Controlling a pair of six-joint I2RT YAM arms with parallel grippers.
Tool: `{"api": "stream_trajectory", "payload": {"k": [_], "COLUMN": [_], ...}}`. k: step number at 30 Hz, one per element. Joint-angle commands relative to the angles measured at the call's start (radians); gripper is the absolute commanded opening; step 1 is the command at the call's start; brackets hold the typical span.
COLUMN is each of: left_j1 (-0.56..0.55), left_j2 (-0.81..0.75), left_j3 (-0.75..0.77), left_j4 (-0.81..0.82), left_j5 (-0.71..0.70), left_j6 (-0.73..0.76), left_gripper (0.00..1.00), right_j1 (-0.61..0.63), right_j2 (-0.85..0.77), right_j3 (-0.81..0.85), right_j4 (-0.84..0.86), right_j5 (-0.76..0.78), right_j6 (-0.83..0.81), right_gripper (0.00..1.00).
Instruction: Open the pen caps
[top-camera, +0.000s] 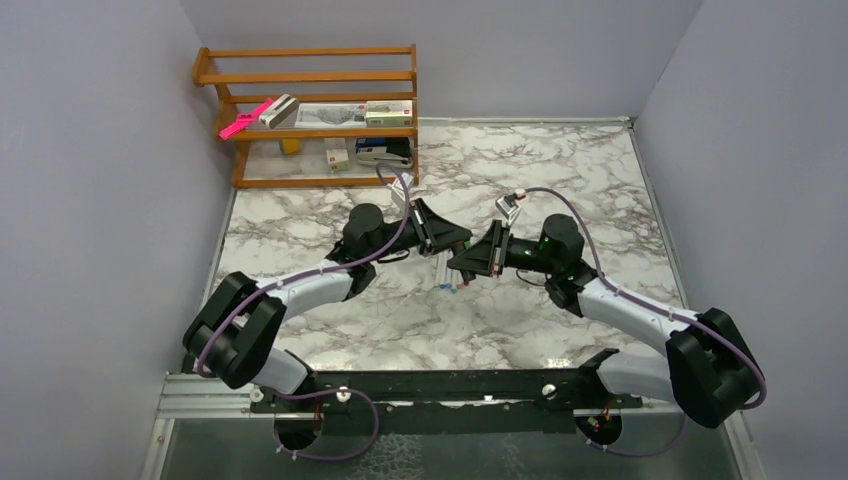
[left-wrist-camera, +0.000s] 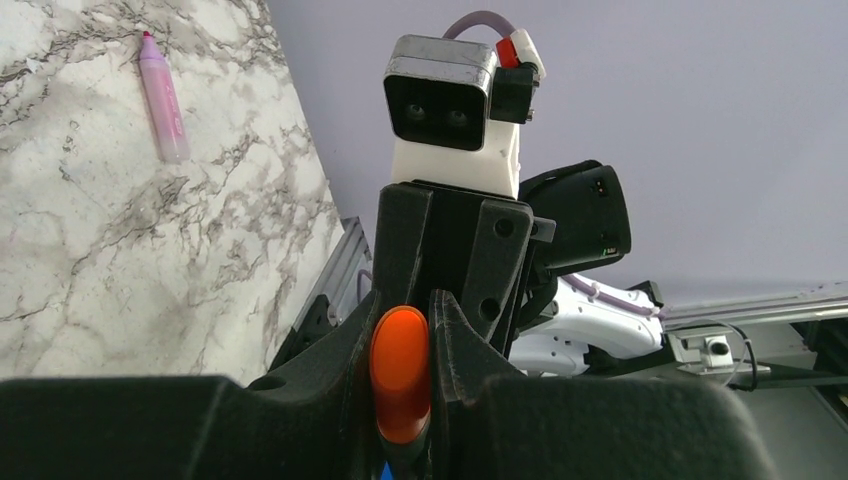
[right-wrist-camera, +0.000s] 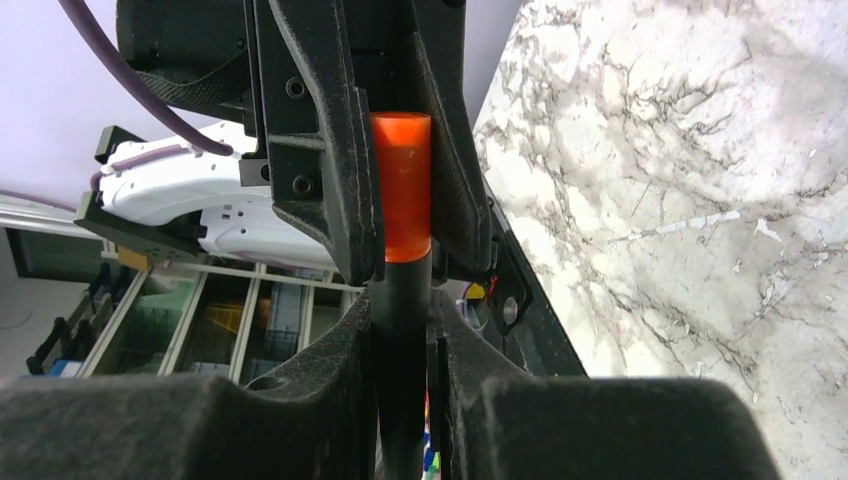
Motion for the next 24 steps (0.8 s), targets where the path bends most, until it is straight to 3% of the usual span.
{"api": "stream_trajectory", "payload": {"k": [1, 24], "left_j1": [0.151, 0.251], "left_j2": [0.019, -0.002], "left_j3": [0.063, 0.094], "left_j4": [0.066, 0.007], "left_j5": [-0.126, -0.342], "left_j6": [0.045, 0.047], "left_gripper": [0.00, 0.00], "right_j1": [0.001, 0.052], "right_j2": [-0.047, -0.075], "right_j3": [-0.049, -0.088], "right_j4": [-0.043, -0.047], "right_j5": [-0.096, -0.060], "right_j6": [-0.006, 0.001], "right_gripper": [0.01, 0.01]}}
